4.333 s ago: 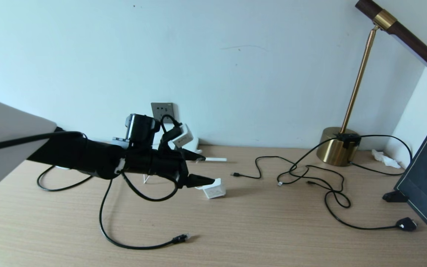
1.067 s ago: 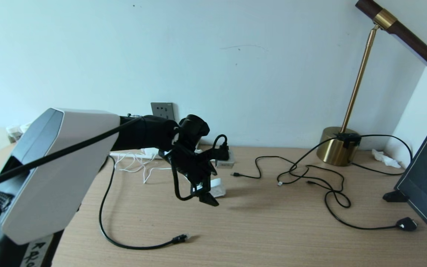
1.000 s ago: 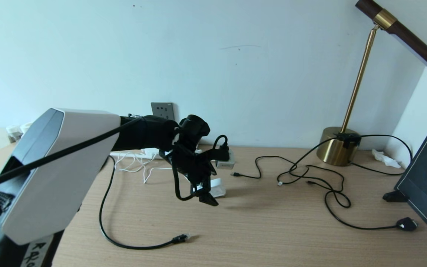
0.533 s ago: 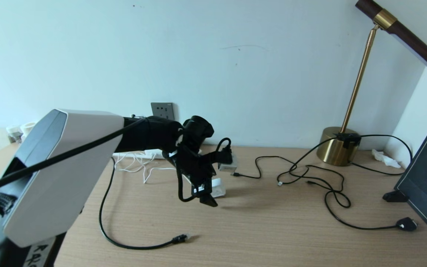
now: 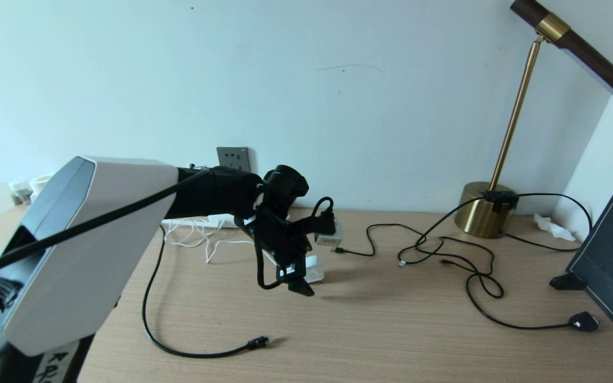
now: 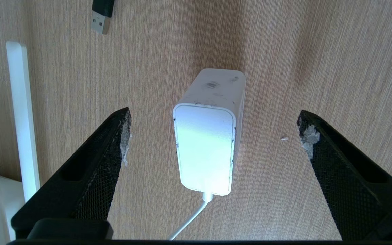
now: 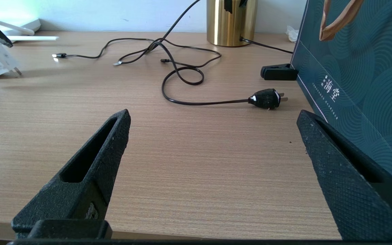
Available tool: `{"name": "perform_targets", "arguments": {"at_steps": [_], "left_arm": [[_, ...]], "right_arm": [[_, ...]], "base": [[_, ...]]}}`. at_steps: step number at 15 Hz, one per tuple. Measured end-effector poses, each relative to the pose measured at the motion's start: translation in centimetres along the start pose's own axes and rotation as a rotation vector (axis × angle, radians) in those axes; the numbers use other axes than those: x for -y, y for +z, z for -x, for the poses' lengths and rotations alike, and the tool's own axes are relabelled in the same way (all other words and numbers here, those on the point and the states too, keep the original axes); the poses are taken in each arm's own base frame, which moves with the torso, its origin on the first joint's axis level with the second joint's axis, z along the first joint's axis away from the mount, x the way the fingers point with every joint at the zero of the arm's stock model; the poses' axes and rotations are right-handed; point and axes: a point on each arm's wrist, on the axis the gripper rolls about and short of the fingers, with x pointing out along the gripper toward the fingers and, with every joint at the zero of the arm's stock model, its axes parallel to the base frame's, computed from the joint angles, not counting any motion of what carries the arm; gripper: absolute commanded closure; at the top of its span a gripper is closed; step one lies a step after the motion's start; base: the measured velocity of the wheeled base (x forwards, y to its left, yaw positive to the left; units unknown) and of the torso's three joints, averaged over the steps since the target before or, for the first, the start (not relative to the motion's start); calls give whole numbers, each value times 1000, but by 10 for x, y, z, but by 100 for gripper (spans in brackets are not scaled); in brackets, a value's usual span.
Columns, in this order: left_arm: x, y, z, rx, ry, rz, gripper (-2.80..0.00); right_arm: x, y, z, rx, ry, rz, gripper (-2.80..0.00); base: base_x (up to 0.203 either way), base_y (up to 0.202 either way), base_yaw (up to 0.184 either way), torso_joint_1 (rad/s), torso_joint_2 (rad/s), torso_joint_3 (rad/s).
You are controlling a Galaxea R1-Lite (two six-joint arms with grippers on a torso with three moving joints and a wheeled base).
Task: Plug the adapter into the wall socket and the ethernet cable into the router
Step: Pick up plug
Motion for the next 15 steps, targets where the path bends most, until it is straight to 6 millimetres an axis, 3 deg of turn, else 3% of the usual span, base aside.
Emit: {"name": "perform_targets", "arguments": {"at_steps": [15], "left_arm": [[-1,1,6,2,10,0,-280]], "right_arm": [[0,0,0,0,0,0,-280]], "base": [[0,0,0,0,0,0]]}}
